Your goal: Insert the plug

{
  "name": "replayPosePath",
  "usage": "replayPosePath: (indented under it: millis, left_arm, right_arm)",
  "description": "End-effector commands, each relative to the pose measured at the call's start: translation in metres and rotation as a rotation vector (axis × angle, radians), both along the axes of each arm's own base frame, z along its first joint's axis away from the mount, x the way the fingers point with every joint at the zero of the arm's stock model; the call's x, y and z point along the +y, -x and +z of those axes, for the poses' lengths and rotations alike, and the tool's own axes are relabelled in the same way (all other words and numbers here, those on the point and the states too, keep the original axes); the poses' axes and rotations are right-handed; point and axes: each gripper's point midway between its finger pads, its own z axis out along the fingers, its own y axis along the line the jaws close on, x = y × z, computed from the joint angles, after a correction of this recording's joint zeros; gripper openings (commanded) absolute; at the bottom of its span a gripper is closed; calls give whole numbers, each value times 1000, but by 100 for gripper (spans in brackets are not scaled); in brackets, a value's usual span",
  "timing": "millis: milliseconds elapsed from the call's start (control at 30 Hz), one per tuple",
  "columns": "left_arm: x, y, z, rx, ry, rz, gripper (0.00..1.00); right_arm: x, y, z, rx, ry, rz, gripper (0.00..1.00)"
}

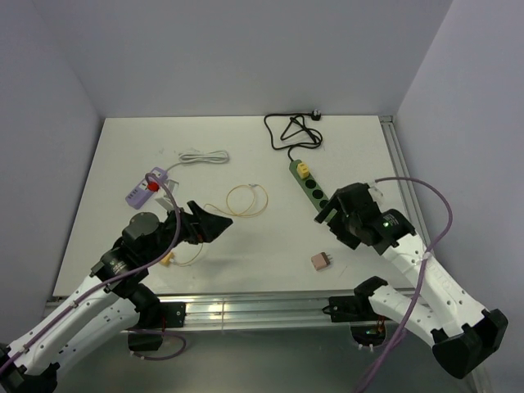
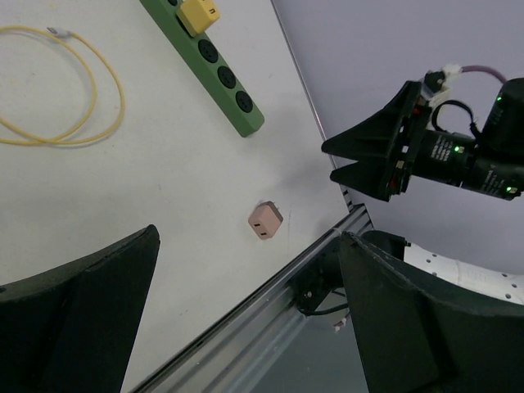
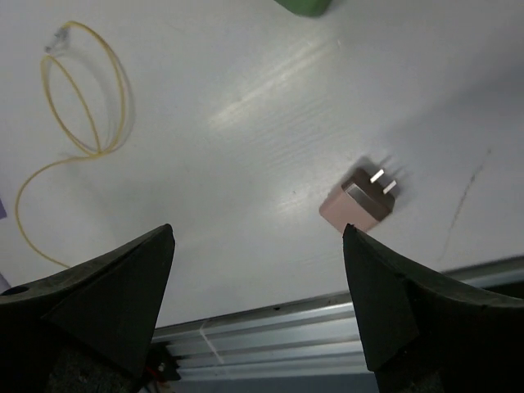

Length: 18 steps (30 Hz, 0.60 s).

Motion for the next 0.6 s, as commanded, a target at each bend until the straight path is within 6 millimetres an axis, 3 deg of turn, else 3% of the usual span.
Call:
replayPosePath:
  millis: [0, 167, 333, 567]
  left_arm:
    - [-4, 4, 14, -14, 43, -32, 96]
    - [-4, 3, 14, -13, 39, -29, 96]
    - [-6, 3, 11, -5, 38, -33, 96]
    - [-5, 0, 7, 4, 11, -24, 96]
  right_arm:
    - [-5, 24, -25, 140, -51, -198, 90]
    - [-8, 44, -52, 275, 7, -281, 92]
    - [6, 47, -74, 327, -19, -314, 92]
    - [7, 52, -89, 361, 53, -364, 91]
